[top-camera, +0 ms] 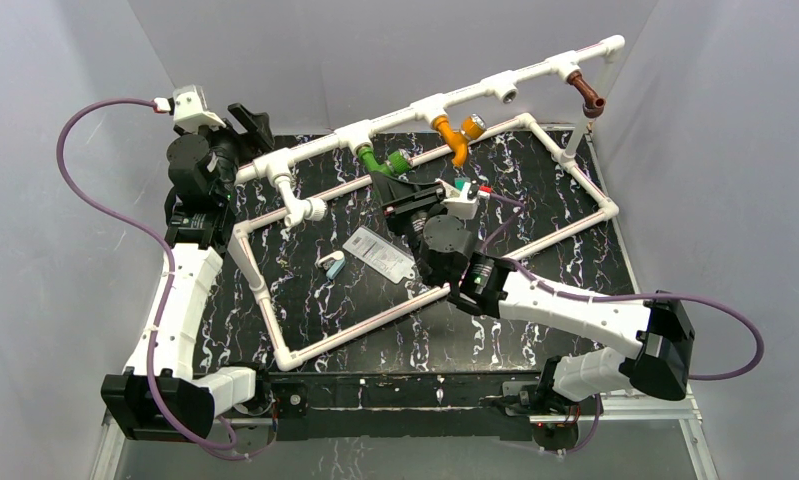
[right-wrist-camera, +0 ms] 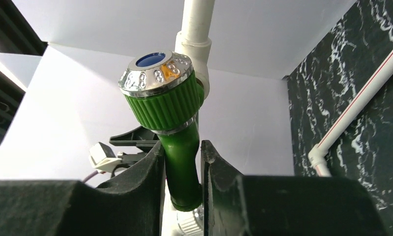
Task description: Install the water faucets
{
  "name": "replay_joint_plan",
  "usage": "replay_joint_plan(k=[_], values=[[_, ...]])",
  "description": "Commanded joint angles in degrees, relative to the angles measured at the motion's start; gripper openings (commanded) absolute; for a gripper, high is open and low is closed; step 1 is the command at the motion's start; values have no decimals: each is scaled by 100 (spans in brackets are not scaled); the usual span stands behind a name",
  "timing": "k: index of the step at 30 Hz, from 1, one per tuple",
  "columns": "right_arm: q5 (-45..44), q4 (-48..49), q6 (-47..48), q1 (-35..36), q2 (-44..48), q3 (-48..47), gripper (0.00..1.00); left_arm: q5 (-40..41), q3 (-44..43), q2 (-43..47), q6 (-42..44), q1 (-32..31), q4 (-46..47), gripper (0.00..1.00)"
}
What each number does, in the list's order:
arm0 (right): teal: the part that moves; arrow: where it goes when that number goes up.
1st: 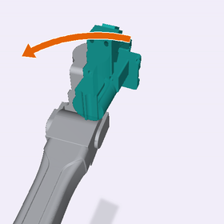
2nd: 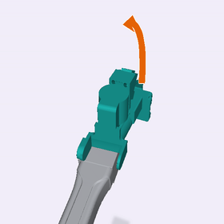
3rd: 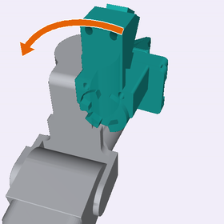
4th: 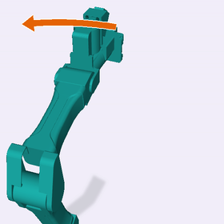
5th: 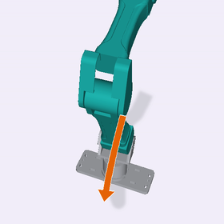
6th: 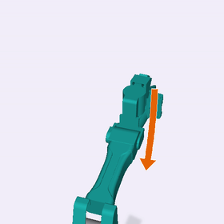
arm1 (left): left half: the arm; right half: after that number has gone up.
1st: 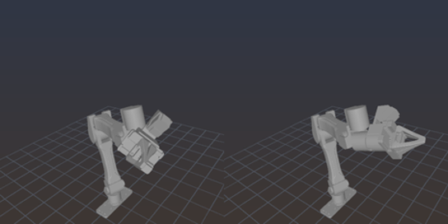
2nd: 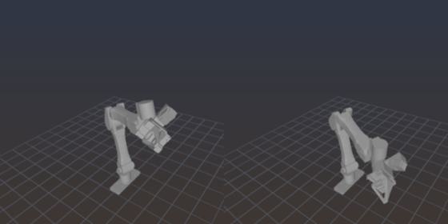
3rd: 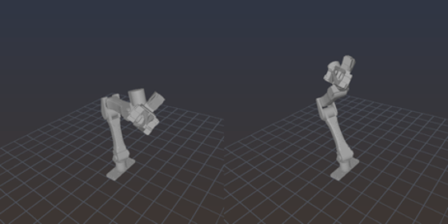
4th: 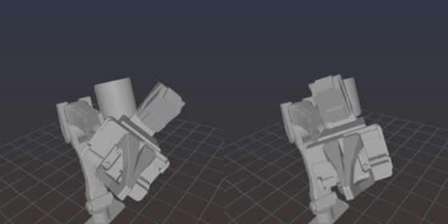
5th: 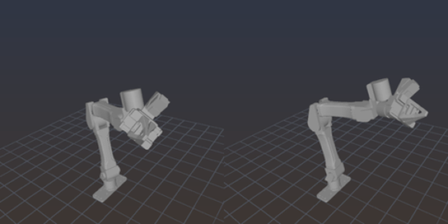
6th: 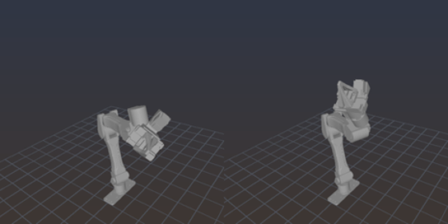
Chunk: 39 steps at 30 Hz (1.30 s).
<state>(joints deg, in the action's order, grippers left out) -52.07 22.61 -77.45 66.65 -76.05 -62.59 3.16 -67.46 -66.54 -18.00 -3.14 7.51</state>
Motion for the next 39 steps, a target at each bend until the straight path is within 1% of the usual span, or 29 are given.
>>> replay_joint_plan(k=[1, 3, 8, 18, 19, 23, 25, 30, 35, 39], values=[[-54, -1342, -1773, -440, -226, -60, 1, -26, 693, -333, -27, 50, -1884, 74], [212, -1349, -2184, -527, -258, -27, 1, -26, 697, -324, -24, 50, -1882, 74], [782, -1338, -2831, -687, -380, 34, 1, -28, 708, -315, -19, 50, -1884, 74], [881, -1384, -2741, -695, -334, 166, 2, -18, 709, -298, -19, 58, -1885, 74], [883, -1404, -2737, -697, -323, 181, 6, -29, 714, -300, -30, 59, -1885, 74], [822, -1312, -2614, -693, -263, 251, 10, -40, 720, -307, -28, 63, -1885, 74], [809, -1273, -2540, -696, -235, 256, 18, -36, 726, -314, -28, 67, -1885, 74], [730, -1002, -2290, -691, -129, 357, 33, -53, 721, -324, -37, 68, -1878, 74], [729, -705, -2001, -693, -78, 416, 44, -70, 718, -341, -46, 76, -1880, 74], [734, -374, -1707, -689, -34, 499, 51, -84, 716, -347, -50, 75, -1879, 74]])
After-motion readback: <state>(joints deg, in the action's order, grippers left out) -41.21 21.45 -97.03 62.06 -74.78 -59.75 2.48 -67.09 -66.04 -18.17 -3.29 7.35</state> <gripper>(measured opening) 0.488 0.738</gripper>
